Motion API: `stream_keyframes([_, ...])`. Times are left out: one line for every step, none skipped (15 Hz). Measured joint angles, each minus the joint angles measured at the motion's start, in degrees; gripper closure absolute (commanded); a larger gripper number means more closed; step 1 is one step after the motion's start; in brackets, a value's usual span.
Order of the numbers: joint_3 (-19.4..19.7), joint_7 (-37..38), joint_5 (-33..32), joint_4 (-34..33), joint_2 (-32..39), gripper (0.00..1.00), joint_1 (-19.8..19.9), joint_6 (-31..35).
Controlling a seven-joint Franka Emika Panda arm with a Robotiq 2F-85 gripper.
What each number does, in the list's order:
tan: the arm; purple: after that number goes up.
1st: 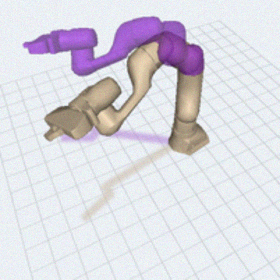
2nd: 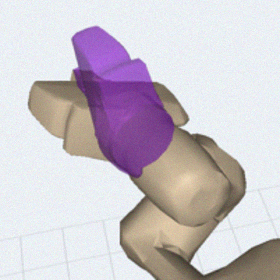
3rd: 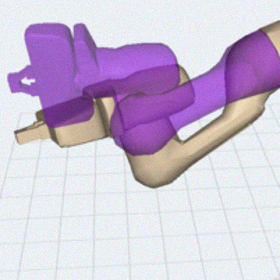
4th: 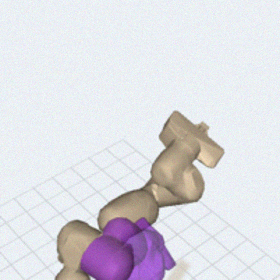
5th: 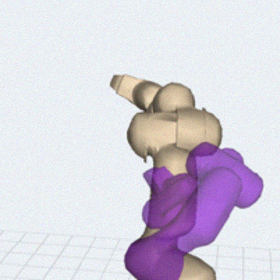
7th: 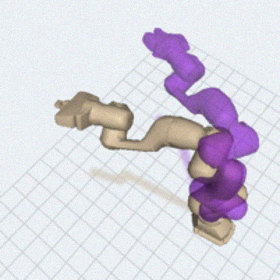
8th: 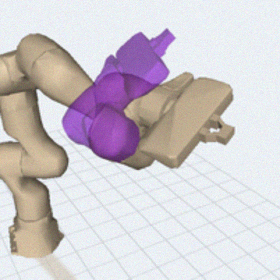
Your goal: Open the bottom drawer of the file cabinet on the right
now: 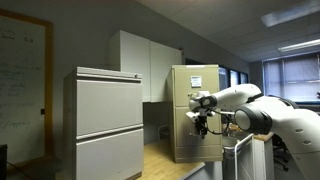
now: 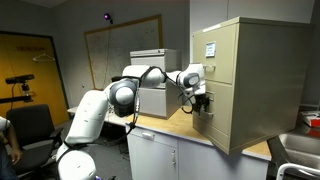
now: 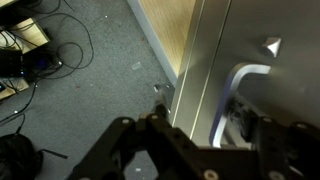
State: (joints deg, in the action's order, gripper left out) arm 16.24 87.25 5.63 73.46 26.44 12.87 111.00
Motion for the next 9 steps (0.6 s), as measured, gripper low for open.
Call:
stream_keyframes([-0.24, -0.14, 0.0, 0.04, -0.07, 0.58, 0.15, 0.04])
stream_keyframes([-0.44, -0.33, -0.01, 0.18, -0.2, 0.58, 0.26, 0.14])
stream_keyframes([-0.48, -0.41, -0.01, 0.47, -0.46, 0.58, 0.24, 0.33])
stream_keyframes([-0.5, -0.42, -0.08, 0.85, -0.73, 0.58, 0.18, 0.61])
stream_keyframes([-0.51, -0.43, -0.3, 1.3, -1.01, 0.58, 0.05, 0.98])
stream_keyframes([-0.51, -0.45, -0.7, 2.03, -1.47, 0.58, -0.17, 1.6])
stream_keyframes([-0.56, -0.92, -1.1, 3.02, -2.05, 0.58, -0.54, 2.72])
stream_keyframes([-1.14, -2.35, -1.06, 4.37, -2.97, 0.58, -1.13, 4.26])
stream_keyframes([-2.01, -3.67, -0.98, 6.34, -4.35, 0.58, -2.01, 5.37])
